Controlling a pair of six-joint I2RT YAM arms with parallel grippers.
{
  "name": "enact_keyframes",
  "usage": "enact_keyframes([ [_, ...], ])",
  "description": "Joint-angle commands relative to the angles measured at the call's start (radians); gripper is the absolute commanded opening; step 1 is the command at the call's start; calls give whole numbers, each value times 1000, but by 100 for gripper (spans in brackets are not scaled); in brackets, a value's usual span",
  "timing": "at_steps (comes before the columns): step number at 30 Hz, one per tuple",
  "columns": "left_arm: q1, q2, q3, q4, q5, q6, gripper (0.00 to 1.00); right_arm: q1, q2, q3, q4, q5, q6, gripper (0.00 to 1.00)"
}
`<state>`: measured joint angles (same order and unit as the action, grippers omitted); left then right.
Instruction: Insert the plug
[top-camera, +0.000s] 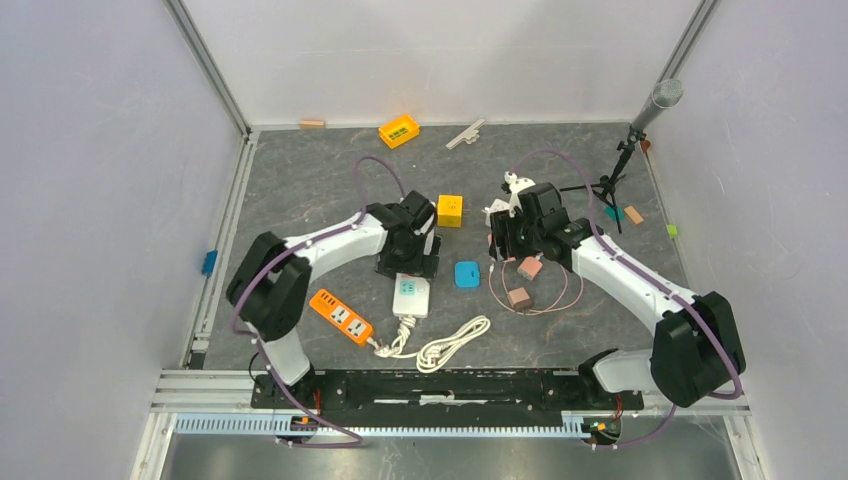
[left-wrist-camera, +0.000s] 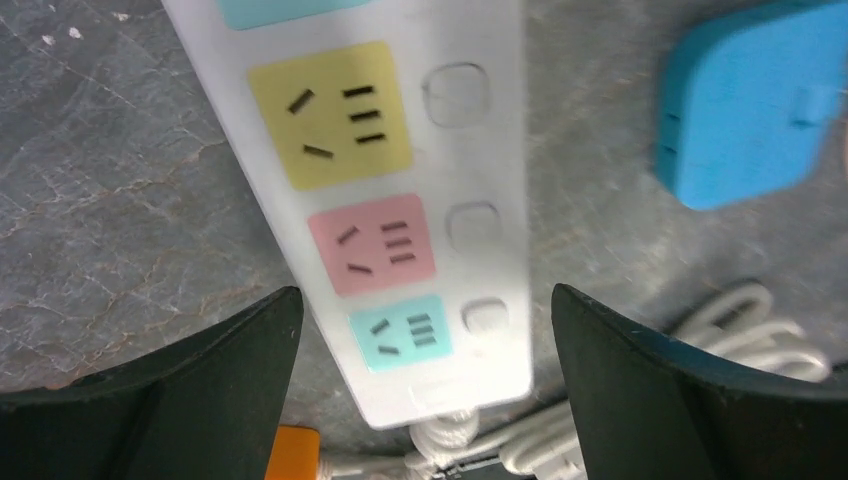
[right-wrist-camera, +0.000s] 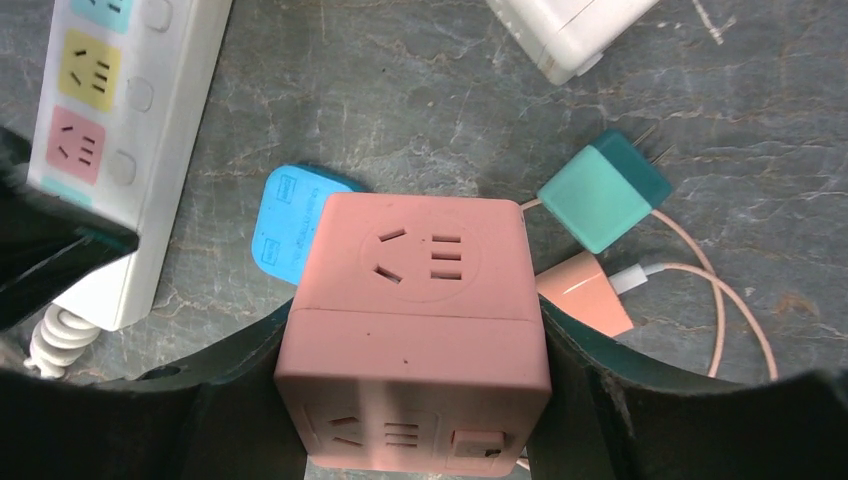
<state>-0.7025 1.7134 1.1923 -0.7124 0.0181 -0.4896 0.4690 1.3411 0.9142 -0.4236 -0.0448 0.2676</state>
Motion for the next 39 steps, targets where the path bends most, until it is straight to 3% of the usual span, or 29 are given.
enact_keyframes([
  [1,-2,91,52,-32,-66,-21,100,0,-46,-21,46,-69,6,0],
  [5,-2,162,75,-34,-77,-8,99,0,-51,-26,39,-84,5,0],
  [13,-6,255,220,-25,-26,186,70,1,-51,-24,26,-114,-12,0],
  [21,-69,335,379,-64,62,436,54,0,-57,-35,6,-114,-28,0],
  [29,-128,268,270,-31,72,504,45,0,-75,-35,-16,-114,-49,0],
  [32,-142,236,214,-23,37,504,46,0,-79,-32,-27,-115,-63,0],
  [34,-150,220,188,-18,13,499,51,0,-77,-28,-33,-122,-74,0],
  [39,-149,146,171,-3,-10,425,92,0,-66,-5,-48,-141,-93,0],
])
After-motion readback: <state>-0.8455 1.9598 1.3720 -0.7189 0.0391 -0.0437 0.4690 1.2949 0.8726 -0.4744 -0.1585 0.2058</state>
